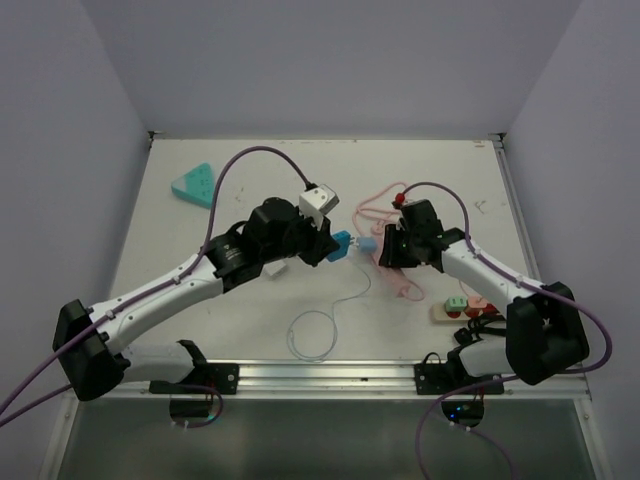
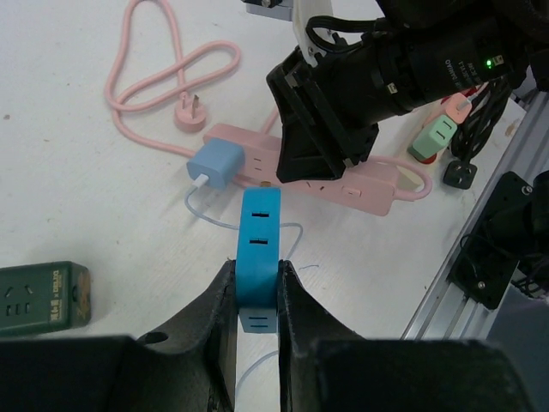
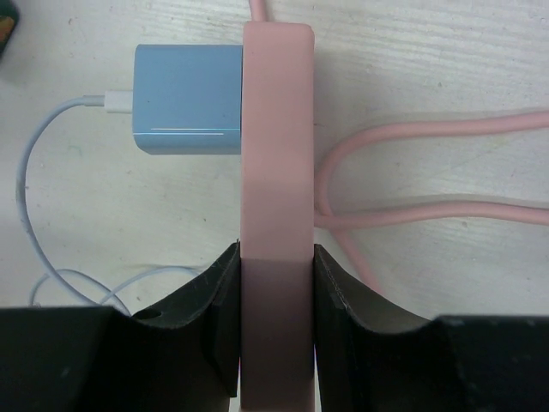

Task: Pull the plug off the socket

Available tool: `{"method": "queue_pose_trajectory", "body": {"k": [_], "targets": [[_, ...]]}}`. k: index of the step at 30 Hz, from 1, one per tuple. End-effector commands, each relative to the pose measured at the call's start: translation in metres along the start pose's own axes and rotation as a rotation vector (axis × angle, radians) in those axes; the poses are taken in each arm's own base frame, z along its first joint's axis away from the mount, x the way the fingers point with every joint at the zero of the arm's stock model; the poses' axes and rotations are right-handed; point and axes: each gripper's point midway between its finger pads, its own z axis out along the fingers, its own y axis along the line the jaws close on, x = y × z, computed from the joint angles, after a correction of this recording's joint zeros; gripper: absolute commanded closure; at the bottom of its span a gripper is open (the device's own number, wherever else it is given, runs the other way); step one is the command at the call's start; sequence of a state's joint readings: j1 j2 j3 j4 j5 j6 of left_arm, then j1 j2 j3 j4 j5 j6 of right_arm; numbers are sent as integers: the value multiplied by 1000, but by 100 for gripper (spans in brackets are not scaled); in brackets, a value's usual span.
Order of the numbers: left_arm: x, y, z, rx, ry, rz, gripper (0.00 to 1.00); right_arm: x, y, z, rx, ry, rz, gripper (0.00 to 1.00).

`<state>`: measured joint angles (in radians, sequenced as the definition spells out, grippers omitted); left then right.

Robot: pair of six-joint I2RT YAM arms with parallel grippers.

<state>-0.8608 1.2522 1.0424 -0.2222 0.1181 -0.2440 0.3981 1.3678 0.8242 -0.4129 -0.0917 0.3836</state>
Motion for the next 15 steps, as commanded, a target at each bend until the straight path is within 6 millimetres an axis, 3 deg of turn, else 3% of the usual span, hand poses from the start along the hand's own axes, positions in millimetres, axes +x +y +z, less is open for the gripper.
{"method": "queue_pose_trajectory", "body": {"k": [1,4,6,11,15], "targets": [[-13,9,-17,-78,-49,-13,100,-29,10,-9,-32,-125,18,100],[0,25,-18,-131,-23,-45,100,-42,22,-20,-92,-187,-2,100],[9,47,-16,-182,-12,-87,100,-50,30,-30,-133,-228,-31,100],[49,92,-9,-264,31,-212,100,-63,45,-51,-212,-306,-88,100],[77,102,9,-268,103,-222,100,-64,48,-62,-237,-346,-105,100]]}}
